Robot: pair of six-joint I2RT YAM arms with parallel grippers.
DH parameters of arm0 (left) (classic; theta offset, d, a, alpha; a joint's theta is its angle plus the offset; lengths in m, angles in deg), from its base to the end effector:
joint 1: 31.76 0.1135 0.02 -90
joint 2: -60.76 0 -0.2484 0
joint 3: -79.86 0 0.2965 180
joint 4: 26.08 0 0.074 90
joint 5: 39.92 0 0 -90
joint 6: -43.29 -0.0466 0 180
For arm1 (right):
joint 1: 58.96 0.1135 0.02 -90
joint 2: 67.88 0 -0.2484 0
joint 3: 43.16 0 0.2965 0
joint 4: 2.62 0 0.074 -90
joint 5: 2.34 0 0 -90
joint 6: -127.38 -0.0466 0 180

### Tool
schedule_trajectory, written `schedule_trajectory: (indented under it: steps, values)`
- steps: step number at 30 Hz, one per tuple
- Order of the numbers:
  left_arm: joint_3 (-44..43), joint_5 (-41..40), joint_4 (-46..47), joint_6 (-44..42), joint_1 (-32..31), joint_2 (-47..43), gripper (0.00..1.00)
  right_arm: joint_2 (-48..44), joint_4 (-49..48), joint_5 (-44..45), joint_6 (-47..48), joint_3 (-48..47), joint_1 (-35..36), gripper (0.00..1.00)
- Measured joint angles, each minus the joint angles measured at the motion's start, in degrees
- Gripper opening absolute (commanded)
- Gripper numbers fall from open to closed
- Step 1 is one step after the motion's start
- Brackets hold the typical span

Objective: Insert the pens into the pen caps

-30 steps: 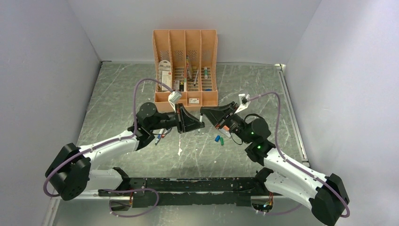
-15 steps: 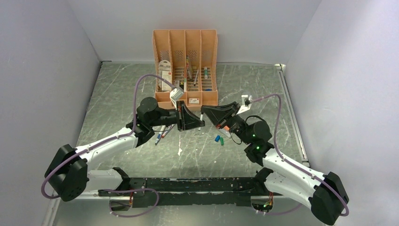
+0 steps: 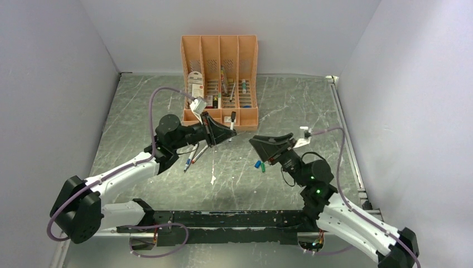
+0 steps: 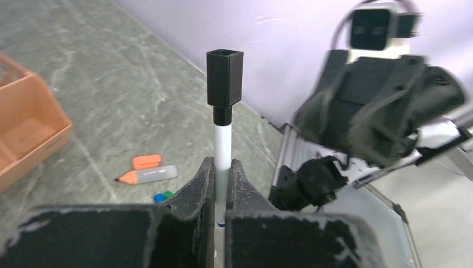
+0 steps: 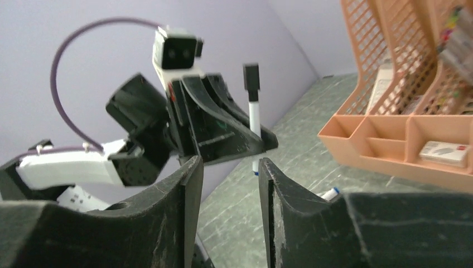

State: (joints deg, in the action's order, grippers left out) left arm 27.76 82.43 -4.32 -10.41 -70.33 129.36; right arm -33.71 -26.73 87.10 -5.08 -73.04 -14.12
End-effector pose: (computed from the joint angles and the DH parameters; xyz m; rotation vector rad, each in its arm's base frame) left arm 0.2398 -0.2231 0.2710 0.5406 1.5904 -1.4355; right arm 0.1582 0.1580 0.2717 -0.0371 1.3376 1.3194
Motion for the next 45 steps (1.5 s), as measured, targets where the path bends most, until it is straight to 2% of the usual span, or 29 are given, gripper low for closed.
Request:
schedule_trajectory:
  steps: [6,11,16,22,29,35,39,43,45]
  values:
    - [2.34,-9.53,-5.33,-3.39,0.11,2.47,0.07,-7.78,12.33,8.17,1.11,-2.78,-0.02,0.39]
    - [-0.35,-24.17,-21.16,-6.69,0.26,6.25,0.07,-5.79,20.70,11.54,0.94,-2.99,-0.02,0.39]
    - [-5.16,-33.20,-35.23,-8.87,4.24,9.03,0.07,-1.99,22.03,11.28,0.20,-1.27,-0.02,0.38]
    - [-5.79,-42.03,-44.92,-8.48,7.50,12.26,0.07,4.22,21.20,9.42,0.04,-0.85,-0.02,0.38]
    - [-4.33,-51.41,-49.99,-8.13,8.46,15.19,0.07,8.41,19.87,7.43,0.57,-0.85,-0.02,0.38]
    - [-3.74,-52.09,-50.45,-8.02,9.35,18.86,0.07,10.21,19.32,6.71,1.14,-0.85,-0.02,0.37]
    - [-4.11,-51.67,-50.27,-8.24,9.44,20.50,0.17,10.47,18.99,6.36,1.11,-0.85,-0.02,0.37]
    - [-4.11,-51.60,-50.16,-8.87,9.51,20.59,0.37,10.62,18.25,6.12,1.11,-0.85,-0.02,0.37]
    - [-4.11,-51.56,-50.03,-9.03,9.57,20.61,0.42,10.67,18.18,6.03,1.11,-0.85,-0.02,0.37]
